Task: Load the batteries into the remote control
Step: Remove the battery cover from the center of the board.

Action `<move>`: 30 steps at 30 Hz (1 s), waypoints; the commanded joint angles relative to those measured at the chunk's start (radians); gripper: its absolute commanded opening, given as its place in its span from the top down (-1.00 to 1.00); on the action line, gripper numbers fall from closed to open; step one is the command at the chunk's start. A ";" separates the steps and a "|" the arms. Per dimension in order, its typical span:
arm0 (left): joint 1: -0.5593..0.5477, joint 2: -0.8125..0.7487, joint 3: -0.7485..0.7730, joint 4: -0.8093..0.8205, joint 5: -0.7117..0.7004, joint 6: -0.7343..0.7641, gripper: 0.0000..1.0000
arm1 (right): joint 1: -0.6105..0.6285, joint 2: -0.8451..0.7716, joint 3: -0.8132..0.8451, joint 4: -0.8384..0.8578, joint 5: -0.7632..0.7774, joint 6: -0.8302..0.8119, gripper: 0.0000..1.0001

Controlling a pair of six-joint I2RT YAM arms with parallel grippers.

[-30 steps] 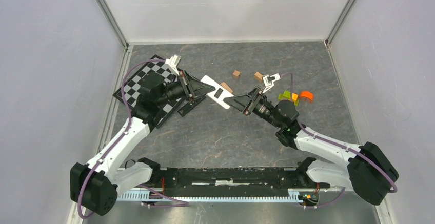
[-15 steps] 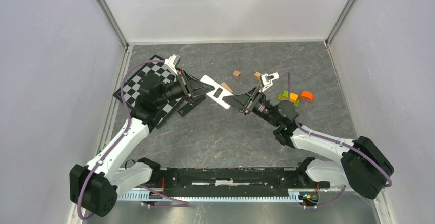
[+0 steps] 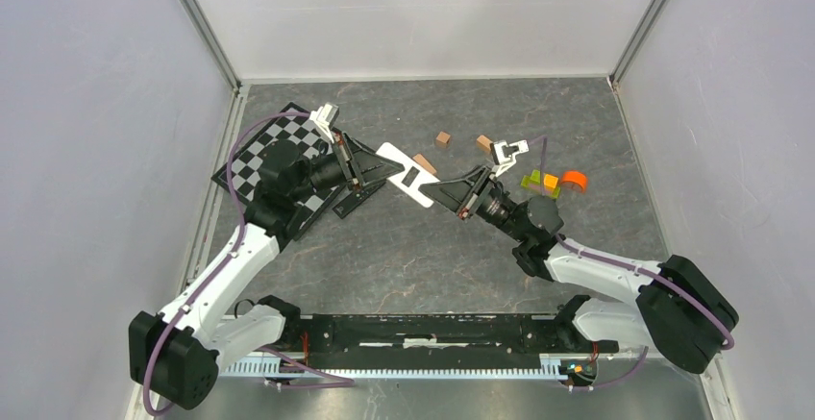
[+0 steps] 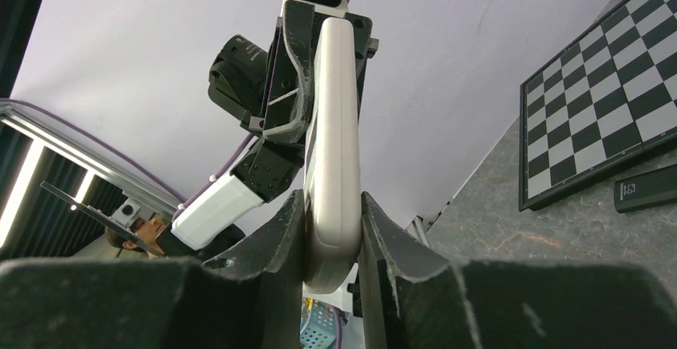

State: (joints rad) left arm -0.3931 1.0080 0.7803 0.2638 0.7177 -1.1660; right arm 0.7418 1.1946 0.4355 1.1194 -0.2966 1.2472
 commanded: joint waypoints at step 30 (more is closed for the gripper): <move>0.075 0.006 -0.122 0.316 -0.147 -0.189 0.96 | -0.065 0.096 0.007 0.009 0.014 0.060 0.55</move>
State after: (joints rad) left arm -0.3382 1.0634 0.6640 0.4545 0.7147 -1.2621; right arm 0.6872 1.2816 0.4747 1.0756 -0.3508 1.3216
